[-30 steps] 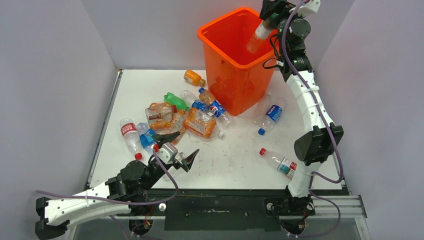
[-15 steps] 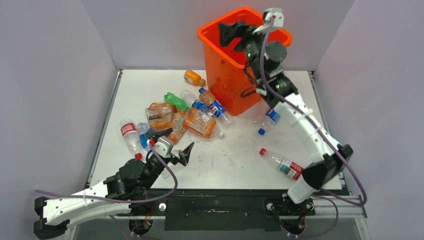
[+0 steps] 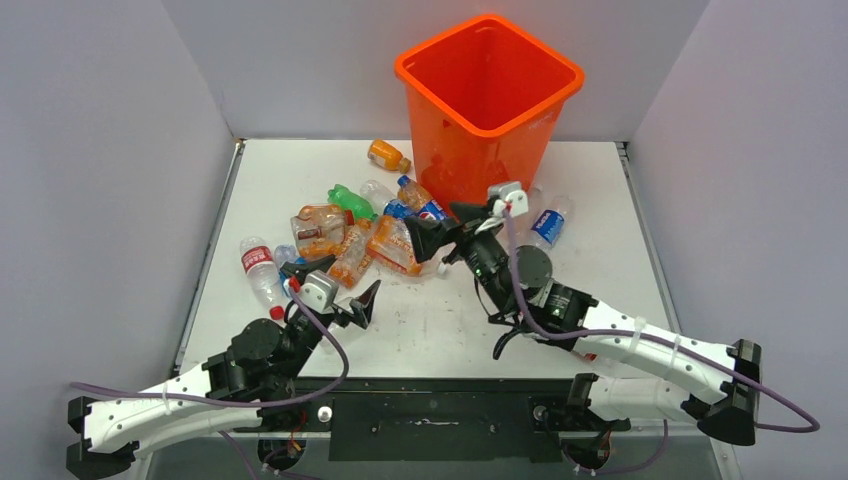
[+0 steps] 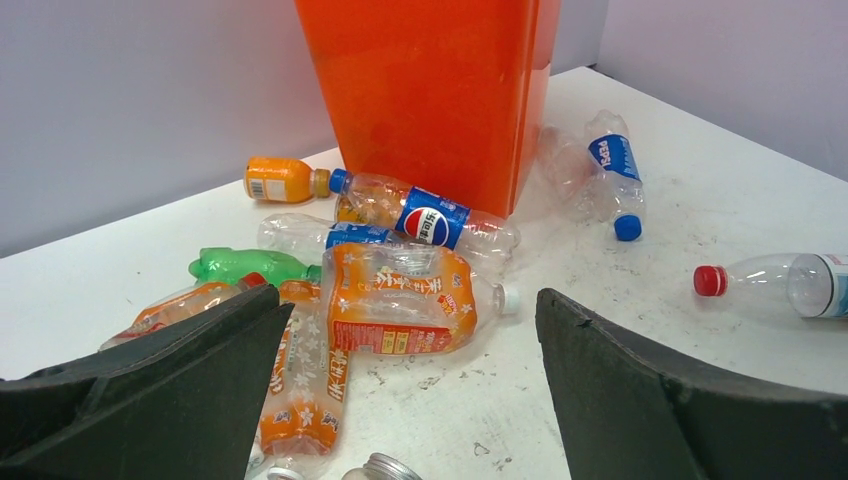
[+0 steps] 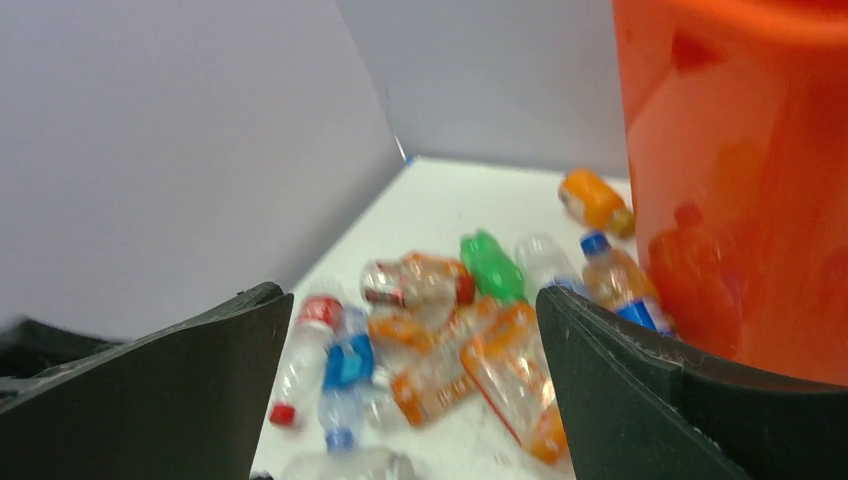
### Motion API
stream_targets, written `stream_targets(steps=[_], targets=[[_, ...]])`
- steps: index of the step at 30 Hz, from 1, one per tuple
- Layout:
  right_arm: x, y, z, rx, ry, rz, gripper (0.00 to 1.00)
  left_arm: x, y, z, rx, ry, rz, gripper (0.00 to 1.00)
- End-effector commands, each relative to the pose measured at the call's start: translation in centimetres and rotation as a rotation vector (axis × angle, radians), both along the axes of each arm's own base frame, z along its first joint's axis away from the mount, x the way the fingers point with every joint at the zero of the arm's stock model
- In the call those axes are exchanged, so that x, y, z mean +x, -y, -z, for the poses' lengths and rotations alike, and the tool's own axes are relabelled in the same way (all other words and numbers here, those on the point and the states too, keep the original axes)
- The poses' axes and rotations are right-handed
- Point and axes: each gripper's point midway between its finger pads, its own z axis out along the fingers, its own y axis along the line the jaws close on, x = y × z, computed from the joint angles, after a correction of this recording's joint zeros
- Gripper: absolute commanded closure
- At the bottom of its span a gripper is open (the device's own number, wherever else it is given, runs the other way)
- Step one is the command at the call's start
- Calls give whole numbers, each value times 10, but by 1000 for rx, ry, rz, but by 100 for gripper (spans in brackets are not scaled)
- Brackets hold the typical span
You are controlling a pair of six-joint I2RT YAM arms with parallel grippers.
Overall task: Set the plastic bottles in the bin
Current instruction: Place the plastic bottle in the trash bin, then pick up the plastic bottle at the center of the board.
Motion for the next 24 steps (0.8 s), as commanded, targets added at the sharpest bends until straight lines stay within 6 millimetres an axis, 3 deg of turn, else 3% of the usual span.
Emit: stream_targets(steps=[1,4,8,13,16,24], targets=[[-4,3,51,-23,-110,20,2,3,-9,-19,-28,20,-40,4],[-11,-2,97,-93,-197,-24,0,2,-11,-21,-31,27,-41,4],[-25,-15,169,-165,-298,-118,7,4,-20,-24,-43,41,-74,4],[-44,-36,230,-183,-386,-255,6,8,-31,-23,11,61,-129,4],[-47,-46,255,-179,-431,-285,6,11,-36,-23,21,46,-172,4],[-38,-86,277,30,-594,-354,6,13,-39,-20,40,41,-199,4]])
